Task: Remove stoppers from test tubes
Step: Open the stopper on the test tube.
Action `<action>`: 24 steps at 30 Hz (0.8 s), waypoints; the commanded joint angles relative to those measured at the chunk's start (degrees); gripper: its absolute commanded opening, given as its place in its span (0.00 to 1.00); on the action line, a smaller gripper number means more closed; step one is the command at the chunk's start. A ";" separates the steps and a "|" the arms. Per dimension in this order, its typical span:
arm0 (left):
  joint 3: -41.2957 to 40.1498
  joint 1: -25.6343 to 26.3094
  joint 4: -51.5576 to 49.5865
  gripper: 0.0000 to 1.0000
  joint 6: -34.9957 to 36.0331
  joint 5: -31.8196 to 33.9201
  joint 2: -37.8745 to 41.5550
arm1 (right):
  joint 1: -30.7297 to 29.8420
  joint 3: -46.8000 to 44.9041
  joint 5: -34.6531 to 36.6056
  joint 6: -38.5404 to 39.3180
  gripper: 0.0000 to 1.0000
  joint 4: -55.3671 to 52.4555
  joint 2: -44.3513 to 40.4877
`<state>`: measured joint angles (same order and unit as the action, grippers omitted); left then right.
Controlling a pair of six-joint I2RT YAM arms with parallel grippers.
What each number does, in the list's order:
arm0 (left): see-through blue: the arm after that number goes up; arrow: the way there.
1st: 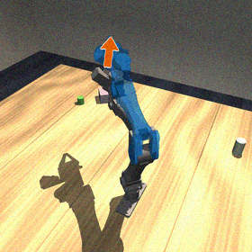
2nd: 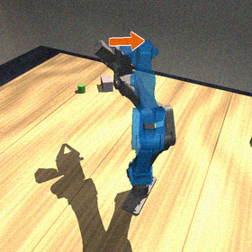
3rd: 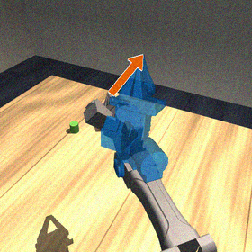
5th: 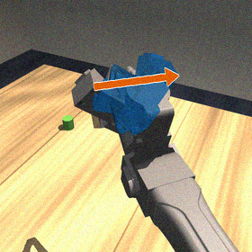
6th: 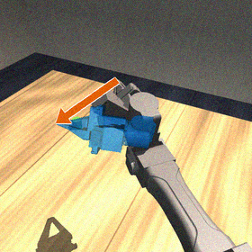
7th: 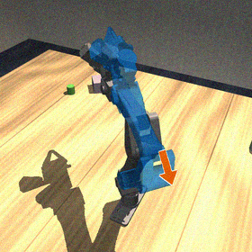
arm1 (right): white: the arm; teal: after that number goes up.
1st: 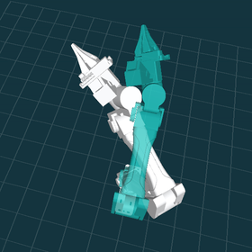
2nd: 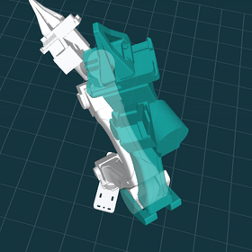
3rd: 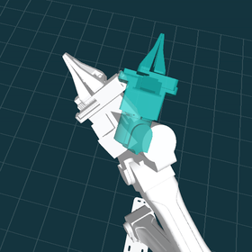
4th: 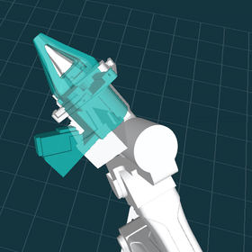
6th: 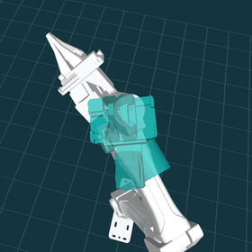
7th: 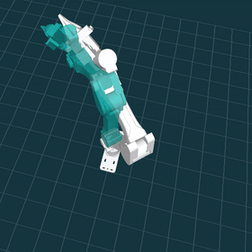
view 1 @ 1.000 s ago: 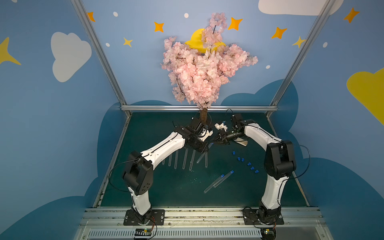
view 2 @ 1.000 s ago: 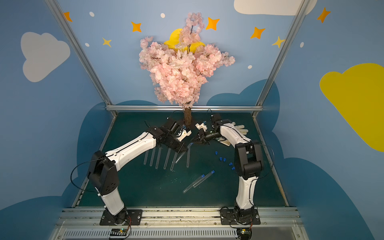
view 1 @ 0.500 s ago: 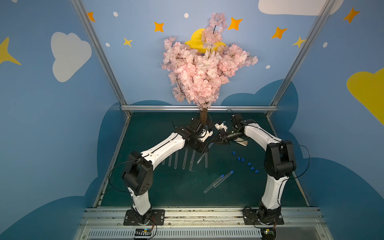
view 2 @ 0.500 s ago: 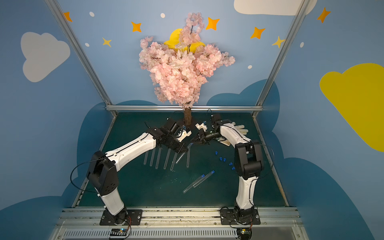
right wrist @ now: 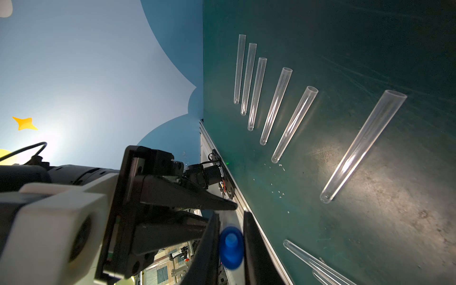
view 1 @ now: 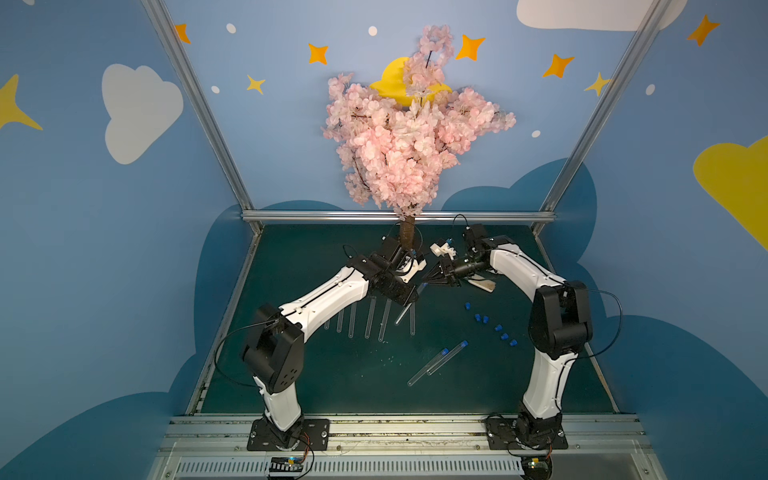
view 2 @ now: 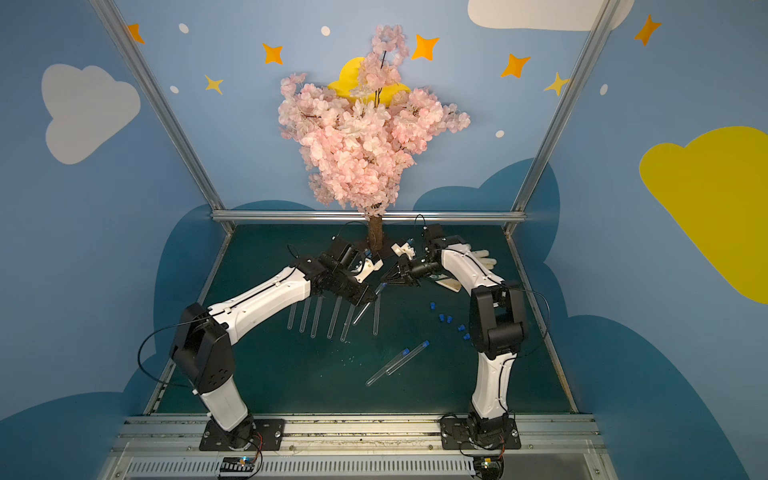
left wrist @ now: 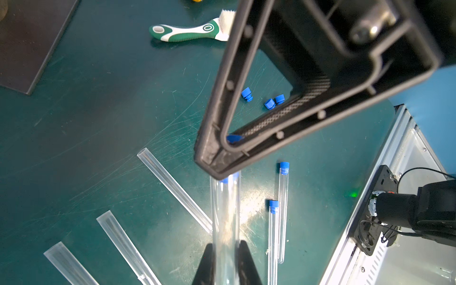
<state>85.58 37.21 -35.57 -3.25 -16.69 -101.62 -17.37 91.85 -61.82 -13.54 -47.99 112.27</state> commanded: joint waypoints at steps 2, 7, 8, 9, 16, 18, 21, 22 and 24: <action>-1.05 0.49 -5.64 0.06 2.21 1.89 0.19 | 1.30 4.16 0.47 0.81 0.10 -1.92 0.43; -1.29 0.86 -6.09 0.06 2.64 2.32 -0.20 | 1.35 6.46 2.17 3.05 0.10 -5.67 1.36; -1.40 0.85 -6.09 0.06 2.69 2.40 -0.24 | 1.39 6.77 2.55 3.41 0.10 -6.16 1.43; -1.51 0.92 -6.09 0.06 2.66 2.49 -0.24 | 1.38 7.02 2.97 3.71 0.10 -6.57 1.52; -1.65 1.46 -6.61 0.06 3.24 2.97 -0.83 | 1.67 8.59 5.68 5.08 0.10 -9.53 2.16; -1.82 1.55 -6.70 0.06 3.32 2.92 -0.93 | 1.79 8.61 6.08 4.87 0.10 -9.57 2.14; -2.39 1.63 -6.70 0.06 3.25 2.90 -0.97 | 2.22 8.69 6.31 4.81 0.10 -9.51 1.97; -2.65 1.64 -6.62 0.06 3.24 2.92 -0.89 | 2.25 8.76 6.36 4.79 0.10 -9.58 1.85; -3.03 1.59 -6.53 0.06 3.13 2.92 -0.82 | 2.42 8.78 6.45 4.75 0.10 -9.49 1.86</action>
<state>84.82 38.70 -33.67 -0.62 -14.35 -101.65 -17.23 98.37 -56.64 -9.69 -58.43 113.91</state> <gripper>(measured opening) 0.142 0.168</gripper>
